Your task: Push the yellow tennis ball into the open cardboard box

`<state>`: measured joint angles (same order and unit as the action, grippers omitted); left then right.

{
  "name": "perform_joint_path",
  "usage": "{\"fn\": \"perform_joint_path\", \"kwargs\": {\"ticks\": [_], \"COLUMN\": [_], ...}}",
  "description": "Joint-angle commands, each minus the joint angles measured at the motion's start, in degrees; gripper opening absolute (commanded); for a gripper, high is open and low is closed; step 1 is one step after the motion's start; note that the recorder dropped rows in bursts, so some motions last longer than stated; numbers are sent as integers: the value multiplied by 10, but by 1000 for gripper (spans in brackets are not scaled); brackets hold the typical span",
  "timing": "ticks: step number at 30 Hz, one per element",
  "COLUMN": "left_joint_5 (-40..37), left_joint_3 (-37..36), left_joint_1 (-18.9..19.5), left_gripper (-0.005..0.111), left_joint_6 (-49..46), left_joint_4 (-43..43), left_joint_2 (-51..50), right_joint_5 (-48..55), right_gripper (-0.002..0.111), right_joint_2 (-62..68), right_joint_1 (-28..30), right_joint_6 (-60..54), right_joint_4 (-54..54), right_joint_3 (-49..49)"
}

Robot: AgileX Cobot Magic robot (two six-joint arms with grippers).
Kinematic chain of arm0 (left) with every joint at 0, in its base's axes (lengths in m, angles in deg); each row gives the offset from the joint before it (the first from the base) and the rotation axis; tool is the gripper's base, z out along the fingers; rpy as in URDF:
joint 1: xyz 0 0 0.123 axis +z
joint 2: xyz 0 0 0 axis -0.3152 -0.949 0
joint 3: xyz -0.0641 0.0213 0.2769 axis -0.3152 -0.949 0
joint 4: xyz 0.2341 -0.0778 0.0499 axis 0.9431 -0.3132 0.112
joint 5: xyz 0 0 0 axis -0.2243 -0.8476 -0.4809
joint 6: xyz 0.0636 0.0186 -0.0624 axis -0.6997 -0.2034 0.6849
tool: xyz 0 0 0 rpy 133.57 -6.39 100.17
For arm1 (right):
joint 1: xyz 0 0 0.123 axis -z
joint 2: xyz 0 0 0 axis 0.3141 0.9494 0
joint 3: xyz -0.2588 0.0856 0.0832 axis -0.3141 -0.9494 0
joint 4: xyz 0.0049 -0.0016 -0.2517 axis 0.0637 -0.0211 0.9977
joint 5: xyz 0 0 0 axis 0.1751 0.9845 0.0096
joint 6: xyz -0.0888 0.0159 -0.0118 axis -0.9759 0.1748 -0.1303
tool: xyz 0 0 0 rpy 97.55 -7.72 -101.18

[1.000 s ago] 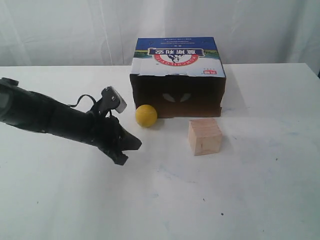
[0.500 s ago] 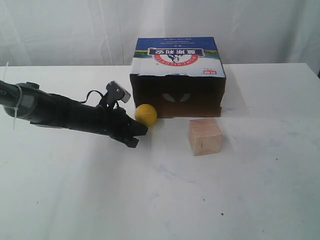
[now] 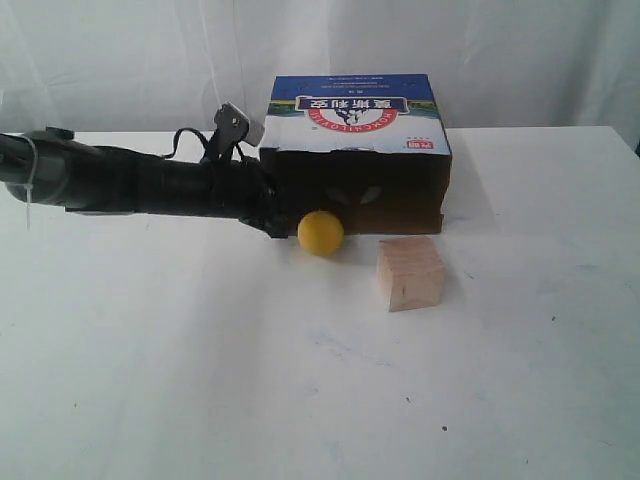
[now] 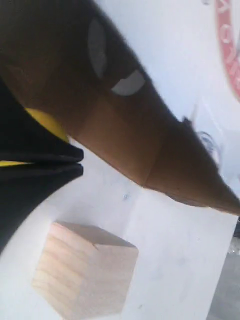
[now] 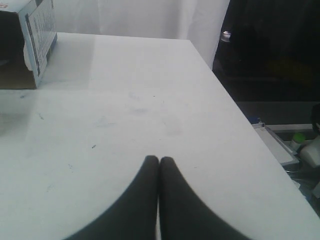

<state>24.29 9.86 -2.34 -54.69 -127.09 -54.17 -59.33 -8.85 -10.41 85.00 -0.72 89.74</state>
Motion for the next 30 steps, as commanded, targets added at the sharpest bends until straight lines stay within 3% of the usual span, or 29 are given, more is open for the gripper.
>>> {"fn": "perform_joint_path", "kwargs": {"ticks": [1, 5, 13, 25, 30], "left_joint_5": [-106, -137, -276, -355, -355], "left_joint_3": [-23, -50, -50, -52, -109], "left_joint_1": [0, -5, -5, -6, -58], "left_gripper": [0, 0, 0, 0, 0], "left_joint_6": [51, 25, 28, 176, 172], "left_joint_4": [159, 169, 196, 260, 250], "left_joint_2": [23, -12, -37, -29, -8], "right_joint_5": [-1, -1, -1, -1, -1], "right_gripper": [0, 0, 0, 0, 0], "right_joint_2": [-3, -3, -3, -3, -3], "right_joint_1": [2, 2, 2, 2, 2], "right_joint_6": [1, 1, 1, 1, 1], "right_joint_4": [0, 0, 0, 0, 0], "right_joint_3": [-1, -1, -1, -1, -1]}}
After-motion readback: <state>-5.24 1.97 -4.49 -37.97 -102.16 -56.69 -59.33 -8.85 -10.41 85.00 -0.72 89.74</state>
